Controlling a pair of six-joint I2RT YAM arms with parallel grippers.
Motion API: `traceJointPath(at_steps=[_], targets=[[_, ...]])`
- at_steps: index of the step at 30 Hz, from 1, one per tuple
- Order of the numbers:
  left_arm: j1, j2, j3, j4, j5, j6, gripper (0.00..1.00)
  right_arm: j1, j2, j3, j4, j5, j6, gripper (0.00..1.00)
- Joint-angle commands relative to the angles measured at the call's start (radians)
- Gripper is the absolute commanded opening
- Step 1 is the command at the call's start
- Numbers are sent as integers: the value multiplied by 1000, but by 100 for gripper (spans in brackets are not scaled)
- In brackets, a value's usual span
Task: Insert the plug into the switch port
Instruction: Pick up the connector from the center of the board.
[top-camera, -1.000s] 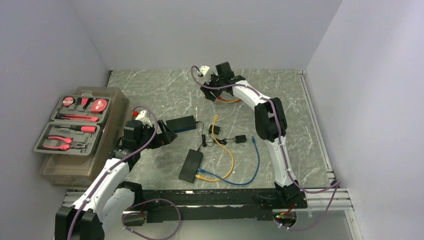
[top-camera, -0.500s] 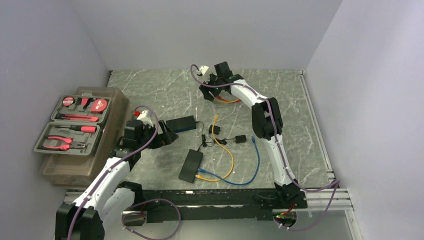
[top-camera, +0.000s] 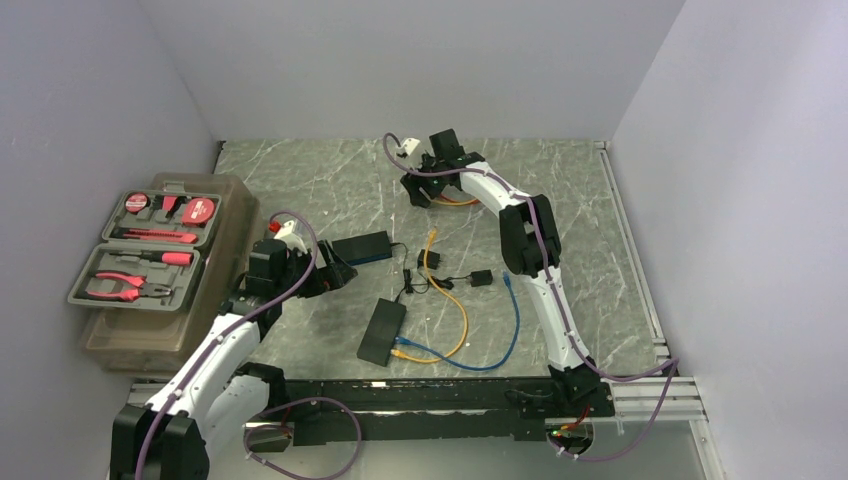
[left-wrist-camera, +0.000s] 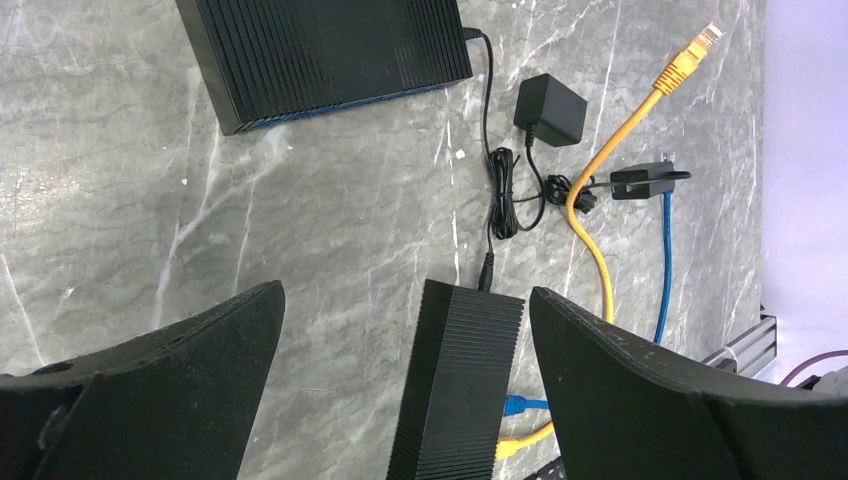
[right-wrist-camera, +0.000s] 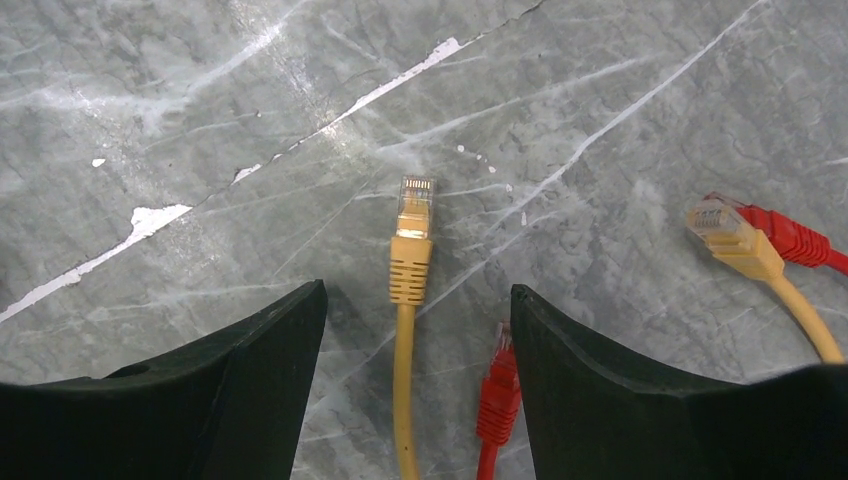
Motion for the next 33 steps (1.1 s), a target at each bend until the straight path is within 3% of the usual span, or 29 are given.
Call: traceJointPath(at_steps=[1,11,12,14,15,21,28,33], targets=[[-1,7,-1,44,21,-3,99,-8,11,40,-29,-4,8,67],[0,2,-1,37,23,-3,99,-15,-3,1,-32,0,-4,29],[-1,1,-2,36,22,-4,100,-16,-8,-8,-29,1,-6,24],[0,-2,-1,33,21,-2,99,-16,-19,-27,-22,2,-15,3],[0,-4,-2,31,21,-3,99,-17,-24,-35,-22,-4,-21,0],[-1,-24,22,10,49,-13,99,-16,-141,-161,63,-62,-15,0],[0,-91,104,-56,136,-6,99,-16,-405,-418,196,-96,61,0],[0,-116,190,-115,201,47,99,-17,-579,-539,194,-131,103,0]])
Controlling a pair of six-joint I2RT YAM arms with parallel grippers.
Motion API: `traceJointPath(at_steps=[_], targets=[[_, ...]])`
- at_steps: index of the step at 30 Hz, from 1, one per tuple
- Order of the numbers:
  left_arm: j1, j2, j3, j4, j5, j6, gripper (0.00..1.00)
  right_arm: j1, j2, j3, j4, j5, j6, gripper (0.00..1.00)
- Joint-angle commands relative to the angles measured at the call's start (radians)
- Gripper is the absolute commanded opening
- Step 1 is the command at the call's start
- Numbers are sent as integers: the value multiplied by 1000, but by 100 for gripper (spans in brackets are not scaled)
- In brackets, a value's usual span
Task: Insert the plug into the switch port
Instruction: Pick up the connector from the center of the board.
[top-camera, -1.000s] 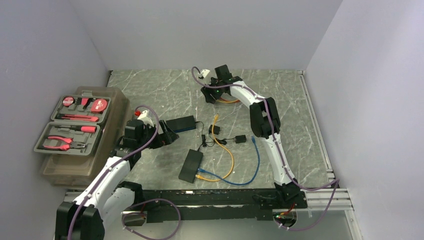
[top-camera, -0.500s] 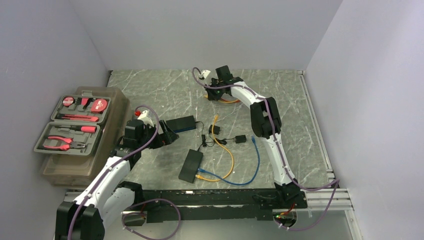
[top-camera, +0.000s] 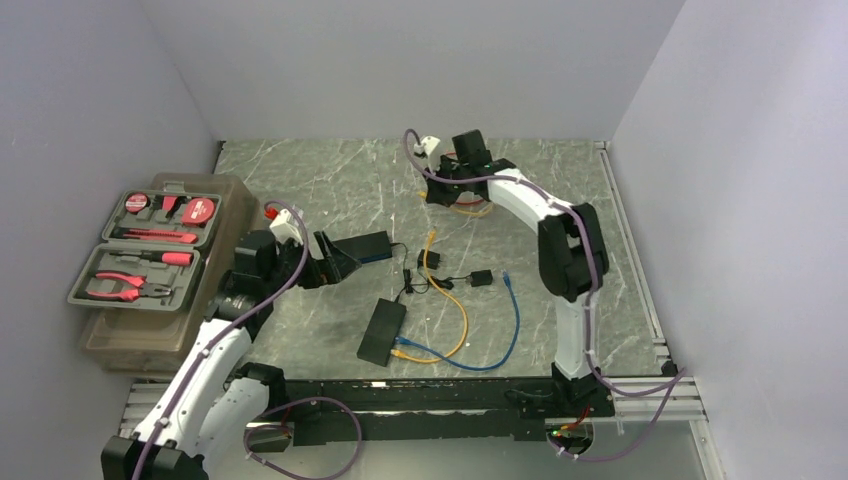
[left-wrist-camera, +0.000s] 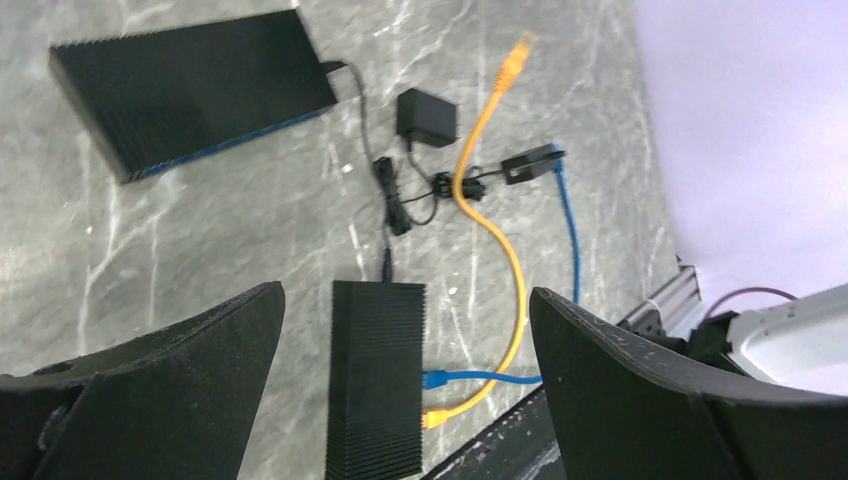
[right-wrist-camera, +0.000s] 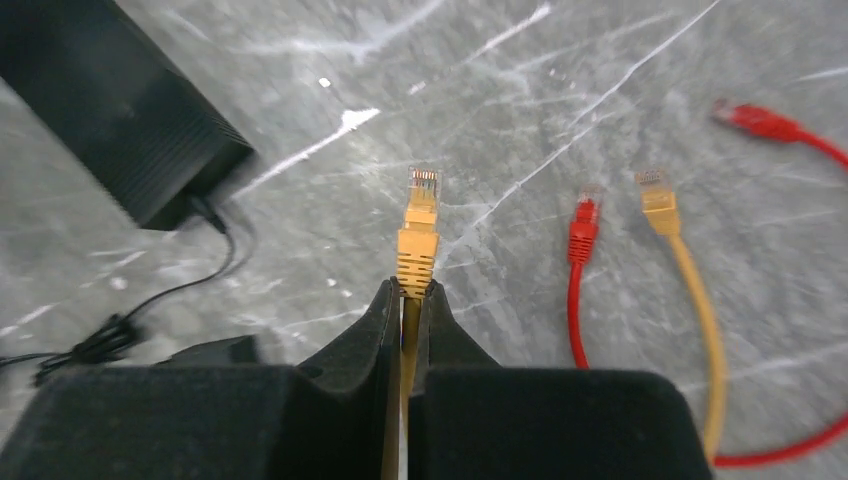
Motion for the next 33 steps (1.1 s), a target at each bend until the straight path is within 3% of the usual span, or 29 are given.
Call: traceJointPath(at_steps=[1,7,15,22,28,33], targets=[[-1,-29,107,-39,99,60,99,-6,-214,-76,77,-75,66,0],[-1,-24,237,-130,213,175,99,-6,-395,-138,-11,-142,142,0],[-1,-76,324,-150,413,294,99,-5,-615,-271,-59,-366,306,0],[-24,-167,358,-120,589,356,100,2,-778,-477,108,-620,559,0],[-75,-232,349,-65,695,375,99,30,-870,-544,156,-737,661,0],[-102,-262,321,3,759,371,100,76,-919,-619,323,-796,850,0]])
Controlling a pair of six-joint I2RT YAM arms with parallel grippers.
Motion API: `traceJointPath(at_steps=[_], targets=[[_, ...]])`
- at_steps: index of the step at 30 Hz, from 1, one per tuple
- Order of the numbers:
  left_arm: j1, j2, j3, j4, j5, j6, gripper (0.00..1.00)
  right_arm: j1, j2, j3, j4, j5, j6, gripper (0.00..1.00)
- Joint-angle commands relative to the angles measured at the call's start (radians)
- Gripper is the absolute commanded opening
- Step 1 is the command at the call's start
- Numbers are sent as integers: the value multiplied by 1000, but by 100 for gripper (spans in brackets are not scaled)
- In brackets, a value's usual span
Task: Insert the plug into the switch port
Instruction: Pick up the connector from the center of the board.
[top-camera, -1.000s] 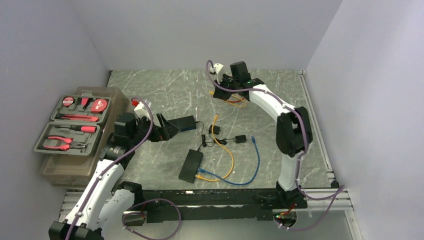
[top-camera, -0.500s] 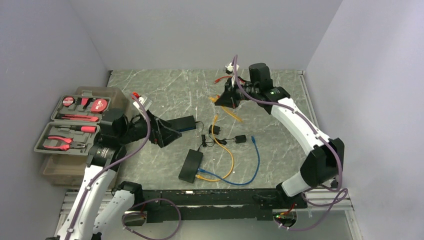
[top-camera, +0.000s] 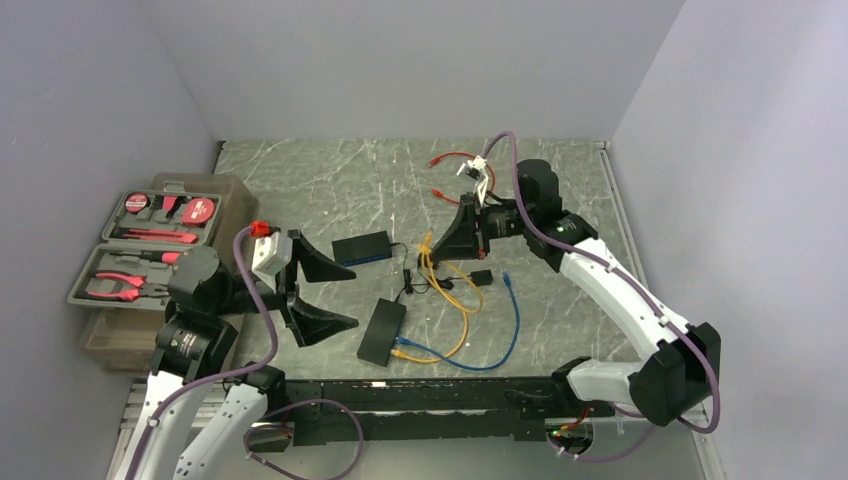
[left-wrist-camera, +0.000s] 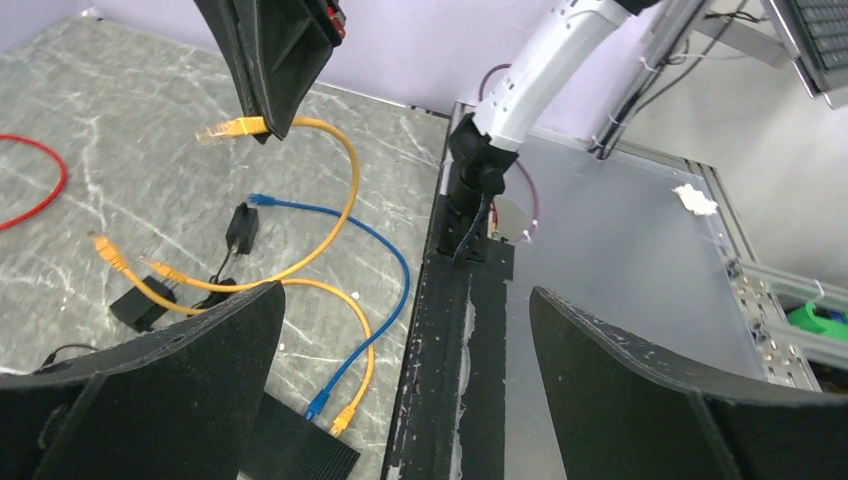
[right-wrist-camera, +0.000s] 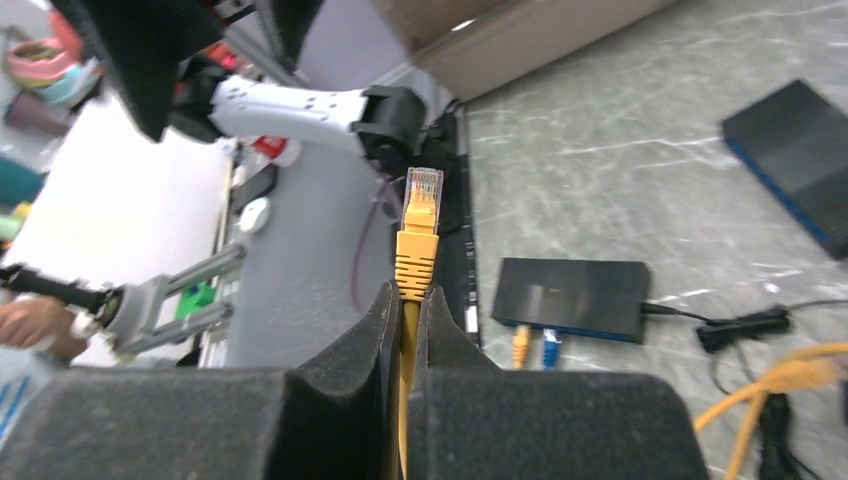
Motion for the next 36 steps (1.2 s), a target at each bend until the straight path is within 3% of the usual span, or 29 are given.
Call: traceJointPath(at_steps=[1,14,22,36], targets=[[-16,-24,-9,105,100,26,99,45,-50,-33,177,-114,193,0],[-63,-71,-100,267,150,45,99,261,-40,-53,331,-85,395,0],[-126,-166,-144,237,55,174,96,352,-15,-62,442,-58,500,0],[-139,-176,-177,296,35,220,69,440,26,-70,531,-33,559,0]])
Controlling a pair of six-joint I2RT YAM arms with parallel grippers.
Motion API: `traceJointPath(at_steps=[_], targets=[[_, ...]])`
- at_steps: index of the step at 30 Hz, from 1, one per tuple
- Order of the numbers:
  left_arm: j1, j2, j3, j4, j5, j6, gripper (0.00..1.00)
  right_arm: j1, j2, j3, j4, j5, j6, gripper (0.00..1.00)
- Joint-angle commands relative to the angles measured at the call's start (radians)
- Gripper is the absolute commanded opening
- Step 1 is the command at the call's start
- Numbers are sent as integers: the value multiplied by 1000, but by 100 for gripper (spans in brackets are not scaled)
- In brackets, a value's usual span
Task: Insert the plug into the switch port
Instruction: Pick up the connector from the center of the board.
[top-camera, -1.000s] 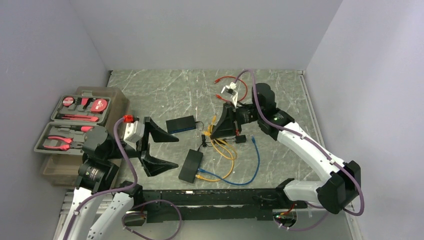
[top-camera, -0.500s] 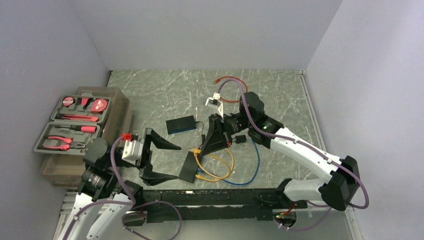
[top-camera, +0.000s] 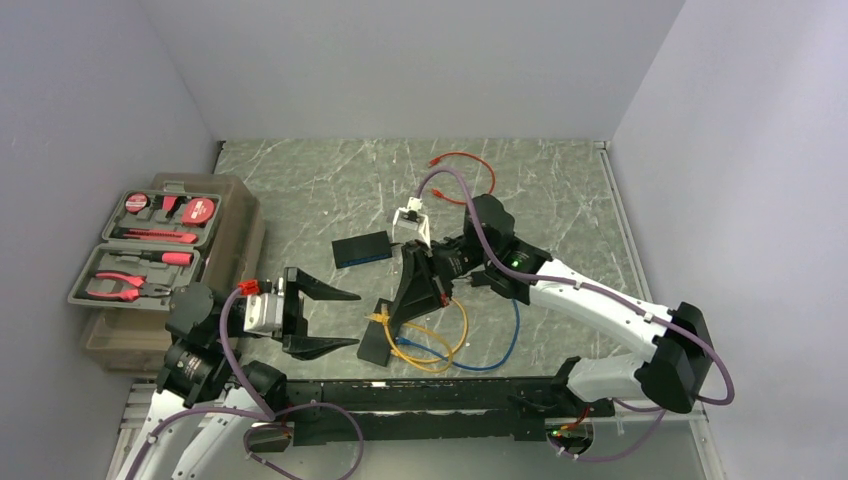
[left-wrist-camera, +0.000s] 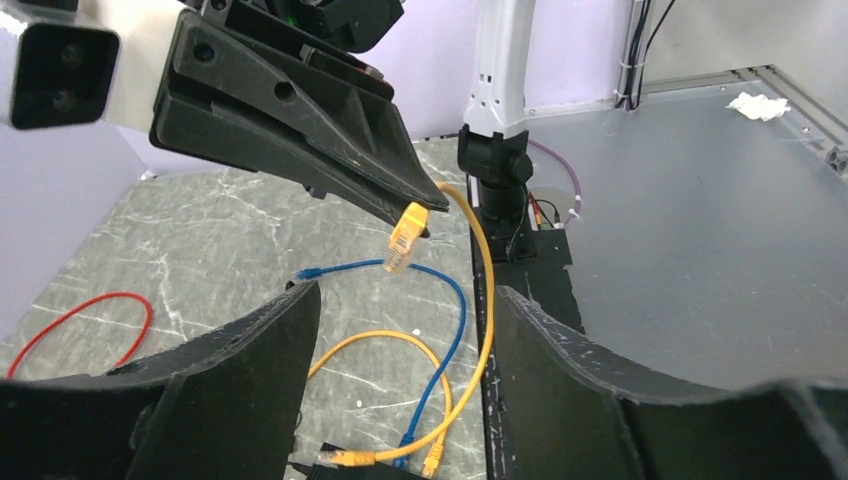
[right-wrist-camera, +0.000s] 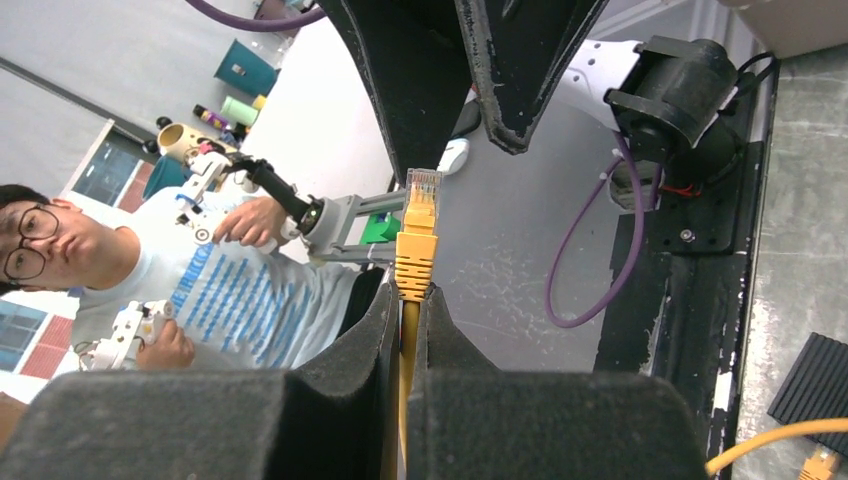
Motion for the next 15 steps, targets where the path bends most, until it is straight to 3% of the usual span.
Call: traceJointPath(at_steps=[1,15], targets=[[-6,3,1,61,19,27,67,21,22,11,78,17,25,0],[-9,1,-6,60,48,31,48,42,59,34,117,12,40,0]])
